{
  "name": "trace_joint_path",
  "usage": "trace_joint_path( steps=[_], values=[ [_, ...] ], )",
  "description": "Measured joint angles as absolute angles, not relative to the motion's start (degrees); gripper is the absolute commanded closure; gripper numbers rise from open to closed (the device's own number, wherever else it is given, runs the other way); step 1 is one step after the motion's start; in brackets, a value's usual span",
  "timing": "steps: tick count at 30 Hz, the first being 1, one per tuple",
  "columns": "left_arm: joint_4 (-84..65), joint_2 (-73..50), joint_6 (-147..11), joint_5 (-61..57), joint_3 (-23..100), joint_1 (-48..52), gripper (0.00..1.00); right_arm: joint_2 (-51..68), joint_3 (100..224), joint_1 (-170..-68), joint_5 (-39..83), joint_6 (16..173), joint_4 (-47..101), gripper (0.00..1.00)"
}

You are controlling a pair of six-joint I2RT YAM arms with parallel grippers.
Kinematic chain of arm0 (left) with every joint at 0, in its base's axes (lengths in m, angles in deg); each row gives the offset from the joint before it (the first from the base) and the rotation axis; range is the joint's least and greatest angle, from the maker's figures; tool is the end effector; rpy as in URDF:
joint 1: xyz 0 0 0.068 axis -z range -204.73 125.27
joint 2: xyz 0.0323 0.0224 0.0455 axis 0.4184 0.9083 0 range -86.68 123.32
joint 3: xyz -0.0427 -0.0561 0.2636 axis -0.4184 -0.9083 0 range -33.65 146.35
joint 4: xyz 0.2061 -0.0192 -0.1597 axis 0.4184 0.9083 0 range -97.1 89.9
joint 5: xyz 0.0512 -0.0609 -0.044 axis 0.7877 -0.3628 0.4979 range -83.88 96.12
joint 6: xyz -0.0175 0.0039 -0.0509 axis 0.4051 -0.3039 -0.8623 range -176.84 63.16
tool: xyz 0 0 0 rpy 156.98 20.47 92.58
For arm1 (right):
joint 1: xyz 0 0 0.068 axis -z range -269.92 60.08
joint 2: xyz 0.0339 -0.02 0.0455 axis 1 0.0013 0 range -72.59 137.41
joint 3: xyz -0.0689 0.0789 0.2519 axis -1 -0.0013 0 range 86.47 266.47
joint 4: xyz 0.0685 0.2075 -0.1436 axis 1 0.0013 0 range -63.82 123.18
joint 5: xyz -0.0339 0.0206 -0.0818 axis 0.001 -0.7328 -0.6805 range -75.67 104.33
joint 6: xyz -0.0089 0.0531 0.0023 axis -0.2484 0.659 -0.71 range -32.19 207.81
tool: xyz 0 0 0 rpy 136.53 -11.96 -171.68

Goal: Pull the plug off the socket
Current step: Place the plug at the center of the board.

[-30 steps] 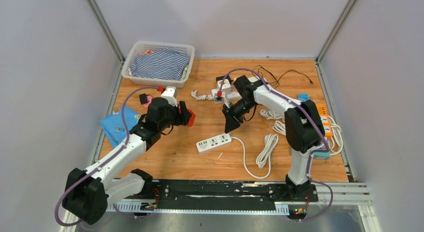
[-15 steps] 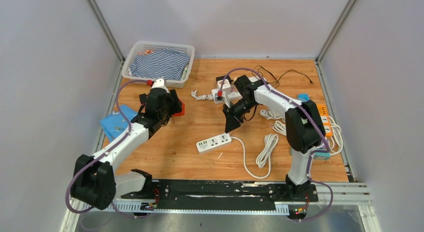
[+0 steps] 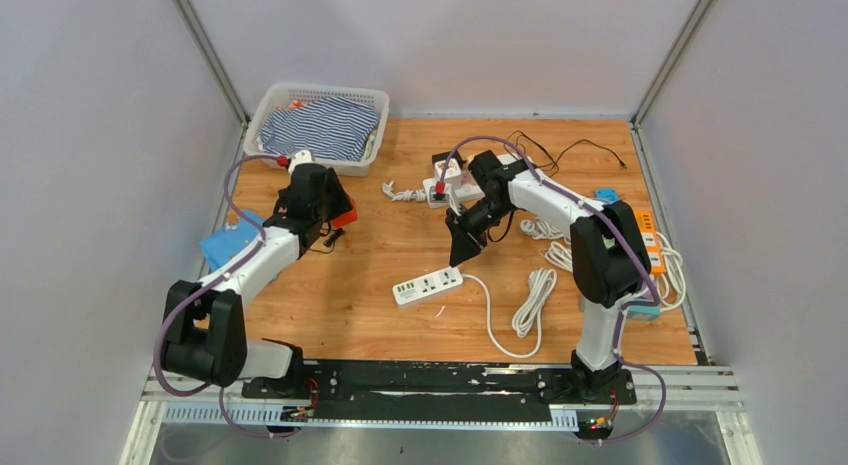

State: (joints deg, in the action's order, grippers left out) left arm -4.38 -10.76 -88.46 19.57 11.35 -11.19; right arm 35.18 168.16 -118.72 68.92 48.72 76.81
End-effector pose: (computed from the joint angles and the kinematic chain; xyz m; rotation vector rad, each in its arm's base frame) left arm 0.2811 -0.0592 0.2349 -0.4703 2.0949 -0.2073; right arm 0.3093 0.2030 0.2190 -1.5483 2.0263 1.2816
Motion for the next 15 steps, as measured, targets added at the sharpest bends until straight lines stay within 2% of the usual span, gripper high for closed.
trace_joint_path(
  steps=[15],
  values=[
    [-4.5,-0.5,-95.2,18.5,17.3,-18.3,0.99,35.2,168.2,-118.7,69.2,48.7,77.0,0.73]
  ],
)
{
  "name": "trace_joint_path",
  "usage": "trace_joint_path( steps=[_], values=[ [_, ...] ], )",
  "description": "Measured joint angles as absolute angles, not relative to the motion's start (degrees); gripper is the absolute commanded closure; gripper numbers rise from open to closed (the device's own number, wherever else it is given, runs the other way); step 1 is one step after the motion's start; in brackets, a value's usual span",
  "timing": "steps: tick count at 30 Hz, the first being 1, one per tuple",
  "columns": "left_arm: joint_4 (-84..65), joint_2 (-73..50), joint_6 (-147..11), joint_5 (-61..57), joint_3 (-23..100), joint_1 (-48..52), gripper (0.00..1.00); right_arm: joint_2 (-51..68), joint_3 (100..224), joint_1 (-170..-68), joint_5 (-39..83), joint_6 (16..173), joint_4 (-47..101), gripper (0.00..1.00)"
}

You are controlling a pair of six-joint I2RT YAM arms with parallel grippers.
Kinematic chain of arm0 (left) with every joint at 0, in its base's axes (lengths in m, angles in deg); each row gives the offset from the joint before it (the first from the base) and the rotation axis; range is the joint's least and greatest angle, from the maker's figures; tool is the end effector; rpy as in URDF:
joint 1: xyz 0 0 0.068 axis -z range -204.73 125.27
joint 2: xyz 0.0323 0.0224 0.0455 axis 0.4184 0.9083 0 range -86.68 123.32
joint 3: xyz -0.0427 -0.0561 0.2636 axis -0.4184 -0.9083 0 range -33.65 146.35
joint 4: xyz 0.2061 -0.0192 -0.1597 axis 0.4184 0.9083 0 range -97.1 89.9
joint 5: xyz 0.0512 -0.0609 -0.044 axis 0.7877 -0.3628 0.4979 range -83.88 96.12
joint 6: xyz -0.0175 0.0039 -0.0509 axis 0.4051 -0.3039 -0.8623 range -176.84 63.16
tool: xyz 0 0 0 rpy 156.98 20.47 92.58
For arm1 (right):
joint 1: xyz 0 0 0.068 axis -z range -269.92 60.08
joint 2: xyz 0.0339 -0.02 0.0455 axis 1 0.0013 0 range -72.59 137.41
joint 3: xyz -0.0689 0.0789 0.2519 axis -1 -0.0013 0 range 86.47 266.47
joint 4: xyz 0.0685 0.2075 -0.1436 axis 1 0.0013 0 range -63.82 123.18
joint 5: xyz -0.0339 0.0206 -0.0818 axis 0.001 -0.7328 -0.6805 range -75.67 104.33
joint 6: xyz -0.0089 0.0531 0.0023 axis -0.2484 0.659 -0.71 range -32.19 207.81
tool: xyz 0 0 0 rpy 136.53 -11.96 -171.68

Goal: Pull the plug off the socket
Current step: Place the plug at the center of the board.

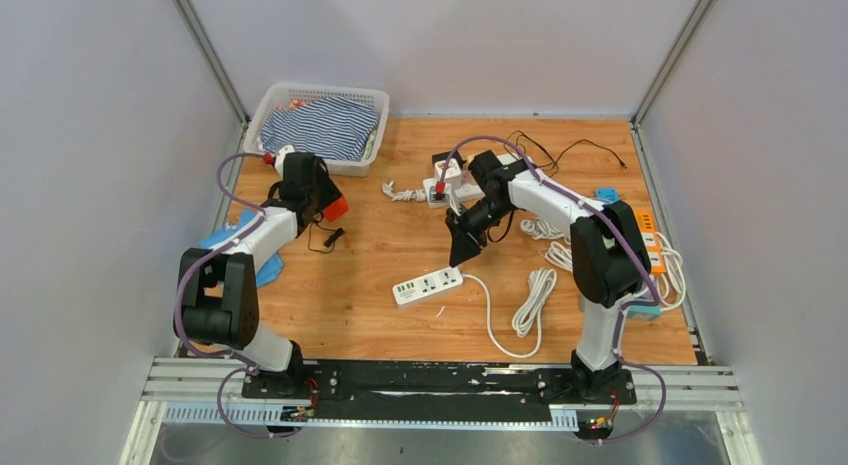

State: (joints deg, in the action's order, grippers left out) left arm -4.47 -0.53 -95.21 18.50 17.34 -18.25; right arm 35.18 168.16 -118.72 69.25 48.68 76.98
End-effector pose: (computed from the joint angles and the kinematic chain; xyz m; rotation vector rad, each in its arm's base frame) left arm 0.3218 -0.0289 0.2182 -0.7220 2.0986 -0.1918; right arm 0.3090 0.2030 0.2191 -1.5471 2.0248 1.2902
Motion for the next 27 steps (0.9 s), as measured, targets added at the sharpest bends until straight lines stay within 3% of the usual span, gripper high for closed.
trace_joint_path(
  steps=[7,11,20,27],
  values=[
    [-4.6,3.4,-96.7,16.8,19.7,-21.1,0.97,35.2,168.2,-118.7,69.2,48.5,77.0,0.73],
    [-4.8,5.6,-97.8,14.8,20.3,-23.6,0.9,35.2,168.2,-118.7,69.2,48.2,77.0,0.73],
    [-6.0,9.8,-101.3,7.3,22.1,-29.8,0.46,35.2,168.2,-118.7,69.2,47.9,77.2,0.73],
    [-6.6,10.5,-102.7,4.8,22.3,-30.9,0.28,35.2,168.2,-118.6,69.2,47.9,77.2,0.73]
  ],
)
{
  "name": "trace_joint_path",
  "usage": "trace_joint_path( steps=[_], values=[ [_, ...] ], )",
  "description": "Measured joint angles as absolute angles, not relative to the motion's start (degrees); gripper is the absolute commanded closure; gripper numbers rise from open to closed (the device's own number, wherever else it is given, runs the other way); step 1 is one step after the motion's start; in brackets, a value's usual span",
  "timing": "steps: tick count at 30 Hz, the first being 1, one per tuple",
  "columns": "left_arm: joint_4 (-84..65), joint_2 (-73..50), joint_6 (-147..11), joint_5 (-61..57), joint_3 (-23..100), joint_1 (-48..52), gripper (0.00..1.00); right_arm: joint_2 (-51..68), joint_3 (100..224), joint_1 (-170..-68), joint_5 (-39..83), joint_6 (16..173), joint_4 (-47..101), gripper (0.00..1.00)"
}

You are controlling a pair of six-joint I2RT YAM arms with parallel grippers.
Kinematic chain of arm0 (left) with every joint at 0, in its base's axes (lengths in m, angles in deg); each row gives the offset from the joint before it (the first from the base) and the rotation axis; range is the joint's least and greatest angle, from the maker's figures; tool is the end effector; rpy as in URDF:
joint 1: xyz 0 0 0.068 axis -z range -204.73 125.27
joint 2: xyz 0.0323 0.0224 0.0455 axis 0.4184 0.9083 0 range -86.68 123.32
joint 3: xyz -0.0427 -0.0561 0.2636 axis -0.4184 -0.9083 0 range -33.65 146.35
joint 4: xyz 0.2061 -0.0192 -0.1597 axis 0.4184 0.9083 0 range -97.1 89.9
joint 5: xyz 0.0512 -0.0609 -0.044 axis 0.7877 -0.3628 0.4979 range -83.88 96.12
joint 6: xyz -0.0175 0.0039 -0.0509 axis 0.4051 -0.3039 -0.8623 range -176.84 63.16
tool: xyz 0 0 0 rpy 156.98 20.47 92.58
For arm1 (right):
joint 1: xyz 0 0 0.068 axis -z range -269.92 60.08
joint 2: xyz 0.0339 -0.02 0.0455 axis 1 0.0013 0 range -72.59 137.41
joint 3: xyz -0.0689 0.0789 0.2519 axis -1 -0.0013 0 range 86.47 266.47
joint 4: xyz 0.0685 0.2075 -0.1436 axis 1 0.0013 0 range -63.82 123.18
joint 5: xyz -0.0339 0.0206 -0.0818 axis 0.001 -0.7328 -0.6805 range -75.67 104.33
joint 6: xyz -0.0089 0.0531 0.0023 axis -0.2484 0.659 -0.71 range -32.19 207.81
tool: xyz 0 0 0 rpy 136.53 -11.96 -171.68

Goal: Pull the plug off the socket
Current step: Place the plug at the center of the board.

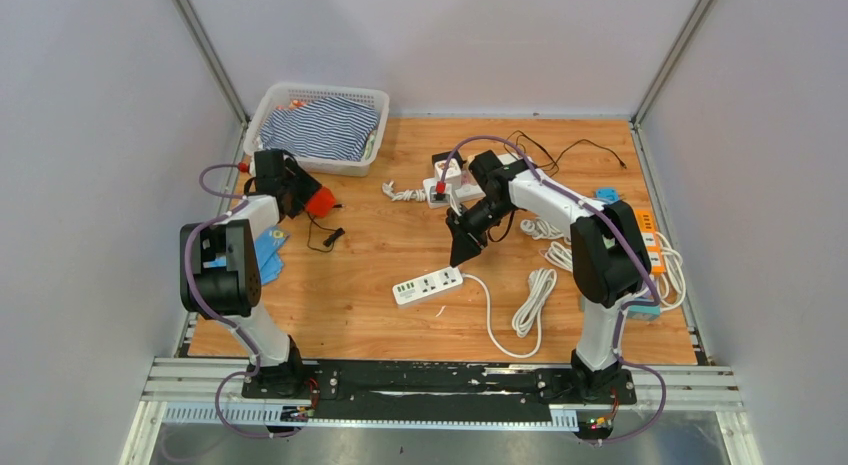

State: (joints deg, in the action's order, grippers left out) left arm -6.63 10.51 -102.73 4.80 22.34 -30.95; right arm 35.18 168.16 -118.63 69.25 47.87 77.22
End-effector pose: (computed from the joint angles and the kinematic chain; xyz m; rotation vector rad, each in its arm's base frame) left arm 0.3566 0.0380 0.1863 -1.0117 2.0968 -0.3794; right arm 0.3090 0.2023 0.2190 -1.5564 2.0152 1.2865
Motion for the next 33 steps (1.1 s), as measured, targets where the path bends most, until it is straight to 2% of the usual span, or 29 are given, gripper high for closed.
trace_joint_path(
  steps=[3,7,29,33],
  values=[
    [-6.6,10.3,-102.6,4.8,22.3,-31.0,0.12,35.2,168.2,-118.4,69.2,47.9,77.2,0.73],
    [-6.5,8.3,-102.5,5.2,22.2,-31.0,0.06,35.2,168.2,-118.3,69.2,47.9,77.2,0.73],
    [-5.9,-16.0,-100.1,4.1,14.5,-31.0,0.04,35.2,168.2,-118.2,69.3,47.9,77.2,0.73],
    [-5.4,-22.4,-99.1,2.0,13.8,-31.0,0.0,34.9,168.2,-118.2,69.3,47.9,77.3,0.73]
  ],
)
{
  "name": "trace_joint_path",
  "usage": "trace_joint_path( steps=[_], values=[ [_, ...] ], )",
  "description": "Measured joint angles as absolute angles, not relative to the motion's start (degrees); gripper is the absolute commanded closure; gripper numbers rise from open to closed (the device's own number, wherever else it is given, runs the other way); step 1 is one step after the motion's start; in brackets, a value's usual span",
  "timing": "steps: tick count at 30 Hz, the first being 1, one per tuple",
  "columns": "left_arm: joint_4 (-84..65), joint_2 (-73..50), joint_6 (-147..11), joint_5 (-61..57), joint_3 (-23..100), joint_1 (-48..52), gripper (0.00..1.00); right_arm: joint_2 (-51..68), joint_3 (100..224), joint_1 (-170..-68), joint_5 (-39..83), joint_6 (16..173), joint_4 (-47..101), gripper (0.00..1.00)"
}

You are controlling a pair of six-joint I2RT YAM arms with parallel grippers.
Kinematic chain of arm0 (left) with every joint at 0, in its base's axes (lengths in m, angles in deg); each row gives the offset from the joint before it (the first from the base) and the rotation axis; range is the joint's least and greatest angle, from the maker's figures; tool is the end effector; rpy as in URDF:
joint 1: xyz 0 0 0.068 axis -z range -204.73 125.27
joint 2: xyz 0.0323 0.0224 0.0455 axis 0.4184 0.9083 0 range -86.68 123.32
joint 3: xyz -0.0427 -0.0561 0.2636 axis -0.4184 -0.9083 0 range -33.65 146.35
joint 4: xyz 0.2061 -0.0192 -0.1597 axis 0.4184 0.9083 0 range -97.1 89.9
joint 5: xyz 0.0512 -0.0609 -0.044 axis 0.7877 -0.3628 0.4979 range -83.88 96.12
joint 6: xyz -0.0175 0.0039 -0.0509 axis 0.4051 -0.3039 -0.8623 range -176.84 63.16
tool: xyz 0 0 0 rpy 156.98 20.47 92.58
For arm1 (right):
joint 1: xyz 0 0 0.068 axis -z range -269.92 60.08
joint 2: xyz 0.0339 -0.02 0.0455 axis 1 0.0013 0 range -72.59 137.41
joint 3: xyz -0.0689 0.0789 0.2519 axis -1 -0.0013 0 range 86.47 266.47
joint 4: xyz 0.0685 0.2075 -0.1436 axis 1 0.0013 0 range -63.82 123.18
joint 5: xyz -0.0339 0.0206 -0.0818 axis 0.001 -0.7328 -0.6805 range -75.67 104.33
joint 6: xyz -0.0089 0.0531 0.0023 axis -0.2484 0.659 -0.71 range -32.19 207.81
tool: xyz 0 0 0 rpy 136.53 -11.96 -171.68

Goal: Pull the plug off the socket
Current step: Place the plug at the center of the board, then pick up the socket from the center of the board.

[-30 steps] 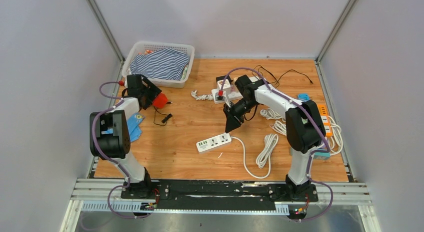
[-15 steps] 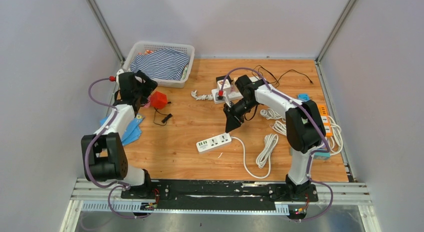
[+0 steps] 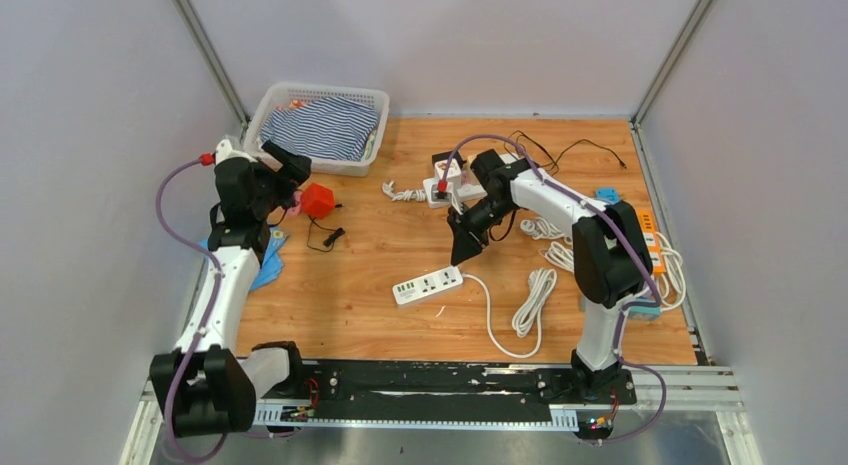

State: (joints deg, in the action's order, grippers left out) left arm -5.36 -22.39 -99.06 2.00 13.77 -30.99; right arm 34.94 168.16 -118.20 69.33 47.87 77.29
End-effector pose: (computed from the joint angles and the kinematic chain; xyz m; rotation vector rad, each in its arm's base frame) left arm 0.2598 0.0259 0.3027 -0.7449 1.7755 -0.4925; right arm 0.3100 0.1998 0.2205 -1.5472 2.0153 1.2840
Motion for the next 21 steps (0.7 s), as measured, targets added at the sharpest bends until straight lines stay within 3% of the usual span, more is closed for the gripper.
trace_joint_path(
  steps=[9,21],
  values=[
    [-6.1,-35.9,-96.6,-5.5,13.2,-31.0,0.0,33.7,168.2,-117.8,69.4,47.8,77.4,0.73],
    [-6.7,-34.7,-99.3,-17.9,13.2,-28.7,0.0,30.8,168.2,-116.8,69.6,47.6,77.4,0.73]
  ],
)
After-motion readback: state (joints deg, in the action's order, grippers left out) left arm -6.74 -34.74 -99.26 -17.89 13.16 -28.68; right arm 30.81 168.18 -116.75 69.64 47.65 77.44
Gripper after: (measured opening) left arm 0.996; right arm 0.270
